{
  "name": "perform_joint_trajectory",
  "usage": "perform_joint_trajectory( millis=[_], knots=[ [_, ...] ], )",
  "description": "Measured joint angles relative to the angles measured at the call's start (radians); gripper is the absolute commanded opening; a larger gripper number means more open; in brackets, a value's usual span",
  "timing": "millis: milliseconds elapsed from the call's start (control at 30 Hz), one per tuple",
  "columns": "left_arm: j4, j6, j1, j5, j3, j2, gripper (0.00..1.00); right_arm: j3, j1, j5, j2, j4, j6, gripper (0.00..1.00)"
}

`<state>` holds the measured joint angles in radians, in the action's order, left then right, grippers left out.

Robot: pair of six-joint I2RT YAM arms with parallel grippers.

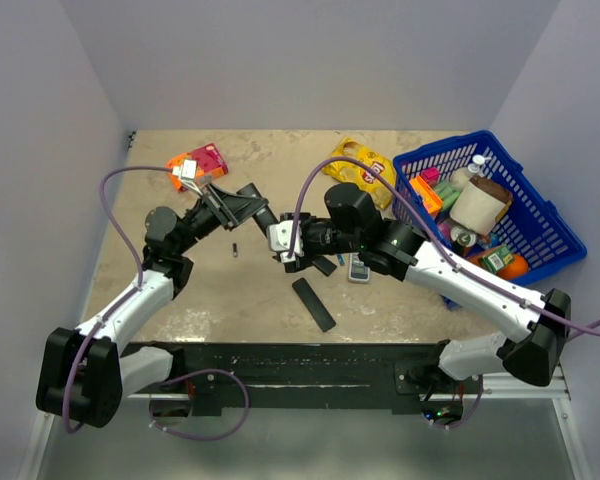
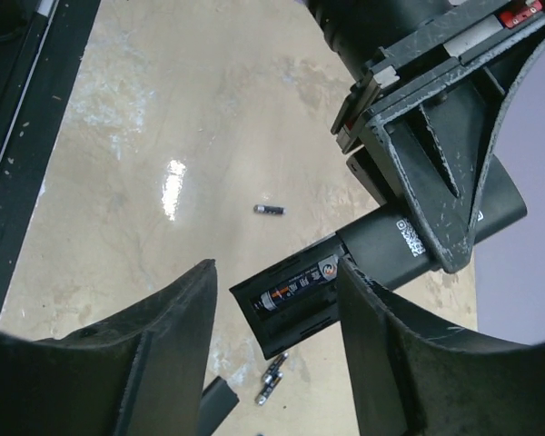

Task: Load the batteries into the remote control
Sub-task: Load the battery into the remote control.

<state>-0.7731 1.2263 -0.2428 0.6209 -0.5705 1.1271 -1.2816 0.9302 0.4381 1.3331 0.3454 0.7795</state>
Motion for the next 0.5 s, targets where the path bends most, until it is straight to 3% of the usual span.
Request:
perform_joint_trajectory(
  millis=[500],
  knots=[
    [0.025,-0.035,0.000,0.058,-0.039,0.003,0.00,-0.027,-0.008,0.024,0.011,-0.011,0.020,0.39]
  ],
)
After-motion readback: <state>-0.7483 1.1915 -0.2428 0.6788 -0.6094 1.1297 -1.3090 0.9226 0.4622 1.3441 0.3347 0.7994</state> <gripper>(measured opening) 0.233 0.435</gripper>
